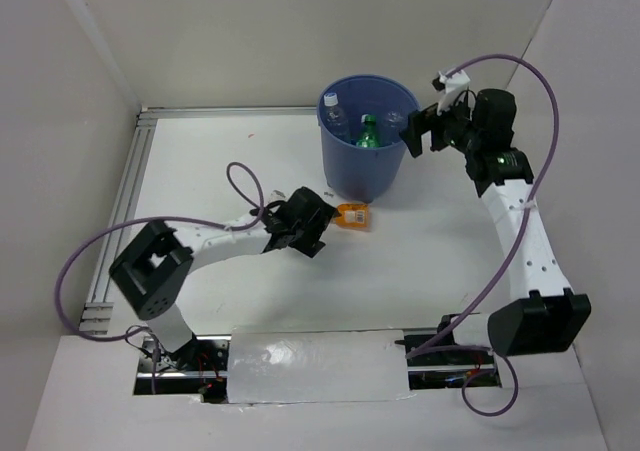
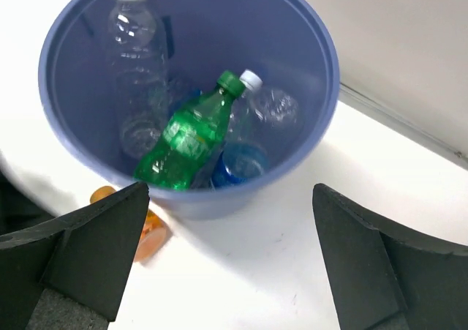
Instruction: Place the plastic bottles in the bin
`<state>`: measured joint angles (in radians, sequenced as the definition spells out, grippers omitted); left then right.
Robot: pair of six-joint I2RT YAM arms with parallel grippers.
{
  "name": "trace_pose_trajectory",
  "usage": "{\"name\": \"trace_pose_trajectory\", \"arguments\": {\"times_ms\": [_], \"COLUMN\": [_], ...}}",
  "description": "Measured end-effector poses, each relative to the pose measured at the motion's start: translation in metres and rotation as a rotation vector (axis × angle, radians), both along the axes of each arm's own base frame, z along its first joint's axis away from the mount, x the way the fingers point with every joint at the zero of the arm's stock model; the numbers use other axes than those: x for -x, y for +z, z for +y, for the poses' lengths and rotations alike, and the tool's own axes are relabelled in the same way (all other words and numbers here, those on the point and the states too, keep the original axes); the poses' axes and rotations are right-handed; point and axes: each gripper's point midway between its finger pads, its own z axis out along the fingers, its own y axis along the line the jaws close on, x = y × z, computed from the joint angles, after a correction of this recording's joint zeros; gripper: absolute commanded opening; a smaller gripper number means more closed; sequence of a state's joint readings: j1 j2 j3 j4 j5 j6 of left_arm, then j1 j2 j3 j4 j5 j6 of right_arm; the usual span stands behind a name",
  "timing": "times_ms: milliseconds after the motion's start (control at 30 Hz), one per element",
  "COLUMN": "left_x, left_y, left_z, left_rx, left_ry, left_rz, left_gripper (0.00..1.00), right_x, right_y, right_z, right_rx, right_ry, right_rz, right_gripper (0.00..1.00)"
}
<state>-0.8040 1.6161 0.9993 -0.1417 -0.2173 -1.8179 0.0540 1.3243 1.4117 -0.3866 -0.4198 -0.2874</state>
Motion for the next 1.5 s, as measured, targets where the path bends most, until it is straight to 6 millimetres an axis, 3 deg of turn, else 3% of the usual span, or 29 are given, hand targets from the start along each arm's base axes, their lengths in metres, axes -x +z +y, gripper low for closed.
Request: {"name": "trace_pose_trajectory", "arguments": {"times_ms": [233, 433, 667, 967, 1167, 1500], "left_x": [-0.029, -0.045, -0.057, -0.06, -0.062, -0.069], "left_y": [-0.042, -0.05, -0.049, -0.038, -0.026, -0.011], "left_z": [-0.026, -0.039, -0.05, -0.061, -0.071, -0.077], "left_rx": [0.039, 0.087, 0.148, 0.276, 0.298, 0.188], "left_ry": [0.068, 0.096, 0.093, 0.074, 0.06, 0.073], "left_rz": [0.114, 0.124, 0.083, -0.049, -0.078, 0.026], "left_gripper": [1.0, 1.0, 0.92, 0.84, 0.9, 0.88], "right_x": [0.041, 0.068, 0.084, 0.099, 0.104, 0.106], "right_y": [-0.007, -0.034, -0.072, -0.102, -0.114, -0.116], "right_z": [-0.031, -0.048, -0.048, -0.04, -0.039, -0.042], "right_rx": [-0.045, -0.07, -0.098, -0.117, -0.117, -0.118], "right_ry": [-0.038, -0.068, -0.057, -0.024, -0.015, -0.025], "right_rz": [-0.007, 0.036, 0.121, 0.192, 0.216, 0.215], "right_gripper": [0.99, 0.99, 0.99, 0.99, 0.99, 0.99]}}
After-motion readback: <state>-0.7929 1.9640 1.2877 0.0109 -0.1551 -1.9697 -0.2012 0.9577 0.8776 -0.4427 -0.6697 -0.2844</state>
